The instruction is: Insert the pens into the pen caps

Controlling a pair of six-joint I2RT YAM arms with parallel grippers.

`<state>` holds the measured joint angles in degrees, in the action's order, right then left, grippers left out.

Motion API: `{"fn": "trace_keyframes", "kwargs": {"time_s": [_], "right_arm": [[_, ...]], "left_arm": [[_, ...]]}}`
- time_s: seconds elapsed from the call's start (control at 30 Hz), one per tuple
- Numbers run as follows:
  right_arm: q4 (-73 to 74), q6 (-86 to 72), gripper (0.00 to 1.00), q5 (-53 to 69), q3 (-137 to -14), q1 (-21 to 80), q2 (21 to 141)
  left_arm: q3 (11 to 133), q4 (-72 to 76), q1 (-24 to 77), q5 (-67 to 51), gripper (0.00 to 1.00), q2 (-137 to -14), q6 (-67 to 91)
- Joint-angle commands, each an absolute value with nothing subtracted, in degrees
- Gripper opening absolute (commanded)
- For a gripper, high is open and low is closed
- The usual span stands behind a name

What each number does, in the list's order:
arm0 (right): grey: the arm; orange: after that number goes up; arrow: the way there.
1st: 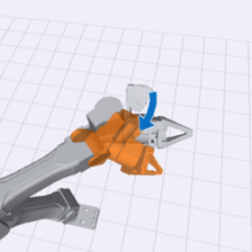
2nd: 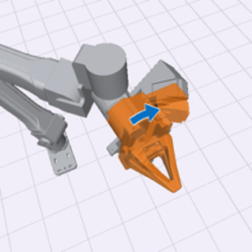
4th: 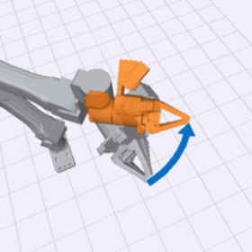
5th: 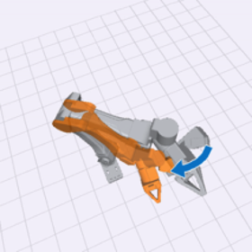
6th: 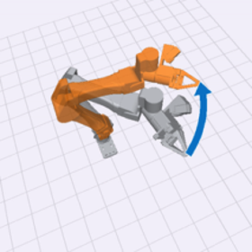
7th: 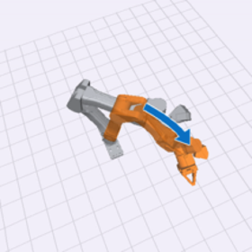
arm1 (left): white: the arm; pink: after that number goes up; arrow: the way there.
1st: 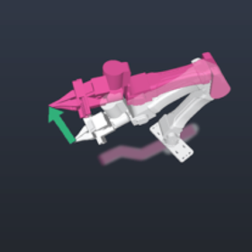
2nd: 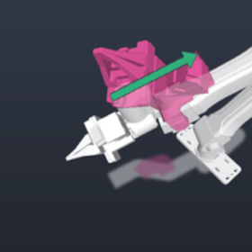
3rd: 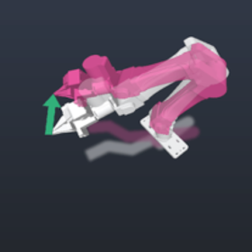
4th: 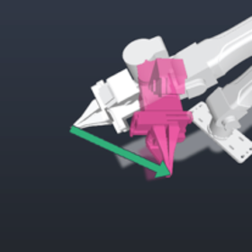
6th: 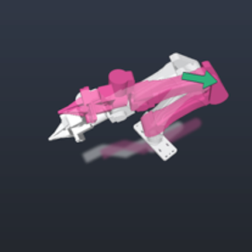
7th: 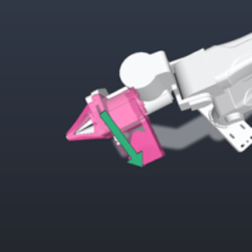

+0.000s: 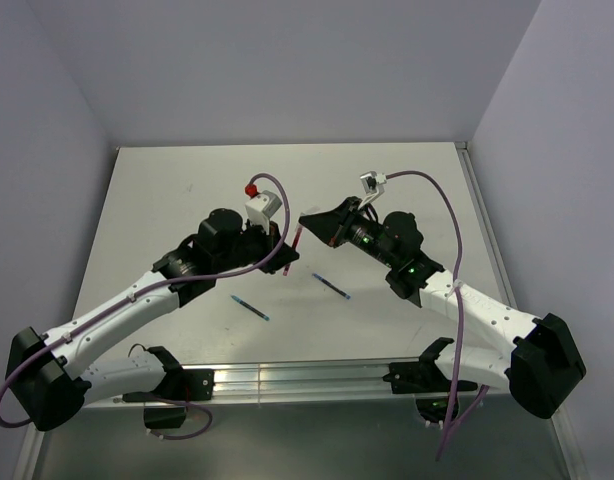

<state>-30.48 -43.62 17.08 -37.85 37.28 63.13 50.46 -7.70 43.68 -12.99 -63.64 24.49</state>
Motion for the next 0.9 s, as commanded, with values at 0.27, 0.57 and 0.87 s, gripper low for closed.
{"fn": "trace_keyframes", "kwargs": {"time_s": [0.27, 0.57, 0.87], "right_arm": [[-26.98, -46.14, 0.00, 35.68, -35.95, 42.71, 63.02], [-26.89, -46.05, 0.00, 36.74, -36.12, 43.86, 63.90], [-18.21, -43.25, 0.00, 29.46, -38.92, 44.30, 63.72]], "left_arm": [[57.04, 2.64, 41.13, 2.64, 0.00, -65.04, 23.12], [58.97, 2.55, 41.22, 3.51, 0.00, -65.74, 21.80], [60.73, 0.54, 41.13, 1.32, 0.00, -66.88, 21.62]]}}
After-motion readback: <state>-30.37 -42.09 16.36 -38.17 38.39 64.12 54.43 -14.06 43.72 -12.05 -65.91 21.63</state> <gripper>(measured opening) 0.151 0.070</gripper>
